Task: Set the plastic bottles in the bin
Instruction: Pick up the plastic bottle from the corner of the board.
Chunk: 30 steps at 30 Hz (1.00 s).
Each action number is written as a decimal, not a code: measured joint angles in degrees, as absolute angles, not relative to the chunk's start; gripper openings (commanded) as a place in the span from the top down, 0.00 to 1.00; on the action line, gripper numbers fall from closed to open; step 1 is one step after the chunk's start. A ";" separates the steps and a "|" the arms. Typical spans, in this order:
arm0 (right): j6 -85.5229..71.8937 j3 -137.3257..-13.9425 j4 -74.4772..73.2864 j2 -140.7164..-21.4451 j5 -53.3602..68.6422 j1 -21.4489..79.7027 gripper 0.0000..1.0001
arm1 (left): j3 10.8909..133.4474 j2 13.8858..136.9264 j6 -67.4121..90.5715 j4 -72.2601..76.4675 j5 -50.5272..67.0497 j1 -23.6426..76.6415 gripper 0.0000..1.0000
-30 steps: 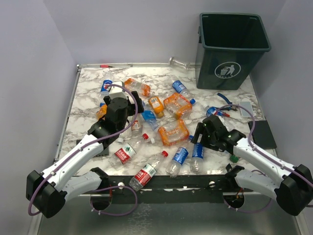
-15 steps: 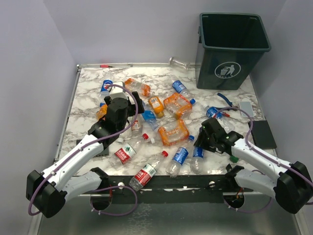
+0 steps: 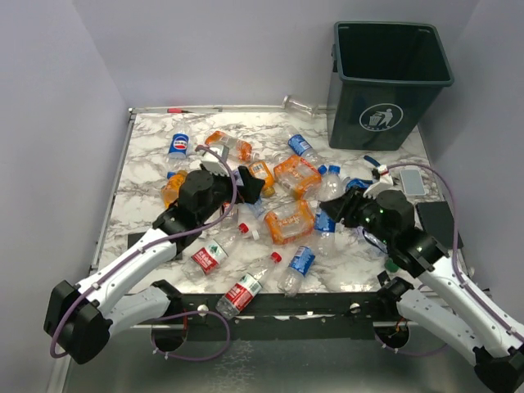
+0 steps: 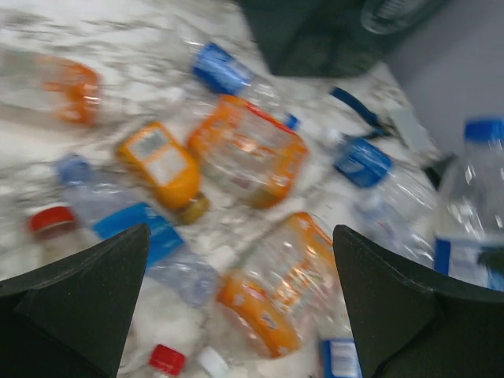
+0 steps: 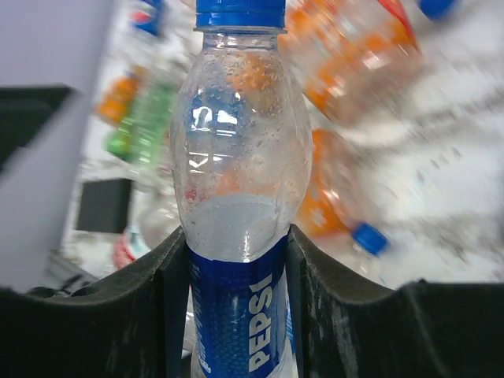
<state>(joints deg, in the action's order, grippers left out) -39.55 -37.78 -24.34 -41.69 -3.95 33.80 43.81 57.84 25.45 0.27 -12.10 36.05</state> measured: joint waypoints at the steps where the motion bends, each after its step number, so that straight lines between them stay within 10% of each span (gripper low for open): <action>1: -39.24 -37.56 -20.93 -40.27 -2.96 33.80 0.55 | 41.82 57.87 25.93 4.29 -4.36 36.16 0.01; 11: -40.21 -38.83 6.48 -50.17 8.16 33.78 0.54 | 37.34 59.81 31.11 21.91 28.29 39.16 0.01; 30: -48.12 -38.61 34.37 -59.99 20.40 33.98 0.53 | 37.04 61.32 32.82 27.40 35.42 40.25 0.12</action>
<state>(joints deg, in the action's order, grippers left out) -48.12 -38.61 34.37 -59.99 20.40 33.98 37.04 61.32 32.82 27.40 35.42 40.25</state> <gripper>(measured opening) 0.471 0.989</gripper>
